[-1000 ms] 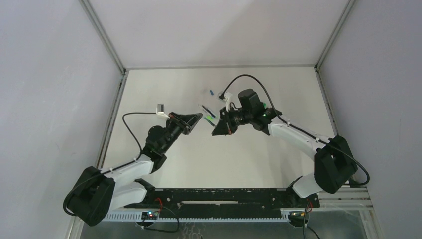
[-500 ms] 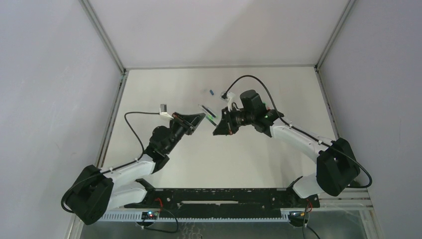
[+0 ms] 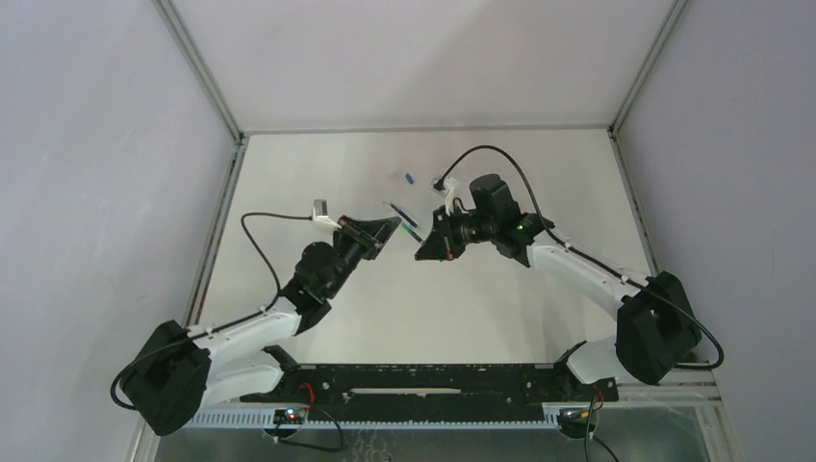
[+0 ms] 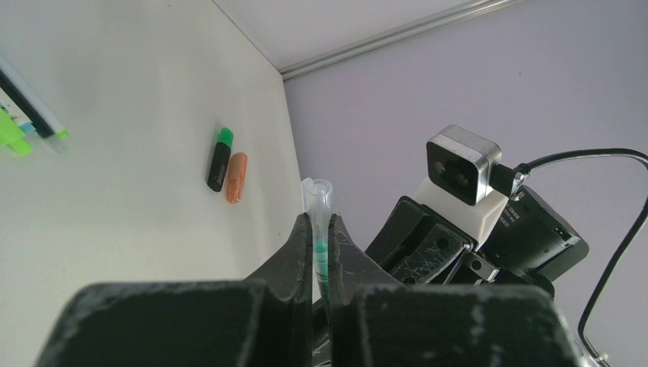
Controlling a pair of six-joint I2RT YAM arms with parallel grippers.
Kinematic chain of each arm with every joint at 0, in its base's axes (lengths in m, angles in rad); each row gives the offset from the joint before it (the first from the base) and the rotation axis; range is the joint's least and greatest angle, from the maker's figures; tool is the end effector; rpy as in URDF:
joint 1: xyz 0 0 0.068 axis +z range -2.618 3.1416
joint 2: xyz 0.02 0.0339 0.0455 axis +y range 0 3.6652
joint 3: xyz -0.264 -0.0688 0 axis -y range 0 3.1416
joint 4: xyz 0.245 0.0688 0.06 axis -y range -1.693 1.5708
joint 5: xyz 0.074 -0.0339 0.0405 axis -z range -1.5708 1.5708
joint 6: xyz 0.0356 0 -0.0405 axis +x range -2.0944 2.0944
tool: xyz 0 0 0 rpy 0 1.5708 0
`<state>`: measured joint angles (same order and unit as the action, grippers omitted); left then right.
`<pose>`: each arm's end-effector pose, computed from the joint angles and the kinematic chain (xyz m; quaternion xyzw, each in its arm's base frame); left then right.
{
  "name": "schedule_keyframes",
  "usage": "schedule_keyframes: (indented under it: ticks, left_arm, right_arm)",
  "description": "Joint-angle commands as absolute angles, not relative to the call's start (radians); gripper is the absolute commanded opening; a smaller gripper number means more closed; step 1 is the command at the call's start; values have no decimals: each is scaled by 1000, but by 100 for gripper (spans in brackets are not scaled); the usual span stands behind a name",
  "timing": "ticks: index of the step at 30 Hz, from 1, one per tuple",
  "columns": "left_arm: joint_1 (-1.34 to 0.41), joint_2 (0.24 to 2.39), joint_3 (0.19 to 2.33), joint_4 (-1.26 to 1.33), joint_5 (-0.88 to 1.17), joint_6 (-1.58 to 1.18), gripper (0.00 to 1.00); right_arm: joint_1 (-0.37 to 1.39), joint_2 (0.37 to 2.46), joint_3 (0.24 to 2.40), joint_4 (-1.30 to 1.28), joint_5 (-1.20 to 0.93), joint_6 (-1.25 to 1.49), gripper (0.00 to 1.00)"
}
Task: Insert the pens into the pen caps
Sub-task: Insert the pen cap onto the pen.
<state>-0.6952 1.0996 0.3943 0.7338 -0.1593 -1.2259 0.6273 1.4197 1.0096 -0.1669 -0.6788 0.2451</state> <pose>0.1839 -0.1460 0.2387 -0.2373 0.6555 -0.5540 0.4551 0.2412 0.2025 0.2764 -0.3133 0.7837 0.4552 0.2838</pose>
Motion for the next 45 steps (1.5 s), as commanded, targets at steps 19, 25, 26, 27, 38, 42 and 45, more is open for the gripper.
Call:
schedule_keyframes:
  ticks: [19, 25, 26, 27, 38, 42, 45]
  left_arm:
    - [-804, 990, 515, 664, -129, -1099, 26]
    - [-812, 972, 527, 645, -131, -1074, 34]
    - [-813, 966, 528, 639, -132, -1065, 37]
    - [-815, 956, 528, 633, -131, -1051, 40]
    - [-820, 703, 467, 578, -92, -706, 82]
    - [-777, 631, 458, 579, 8, -585, 96]
    - [-654, 628, 463, 592, 172, -621, 96]
  right_arm:
    - [555, 1269, 911, 132, -867, 264, 0]
    - [540, 1253, 900, 160, -902, 273, 0]
    - [537, 1251, 899, 163, -908, 273, 0]
    - [534, 1249, 899, 165, -914, 274, 0]
    - [487, 1223, 899, 182, -1033, 267, 0]
    - [479, 1218, 899, 190, -1086, 265, 0]
    - [476, 1215, 899, 197, -1121, 265, 0]
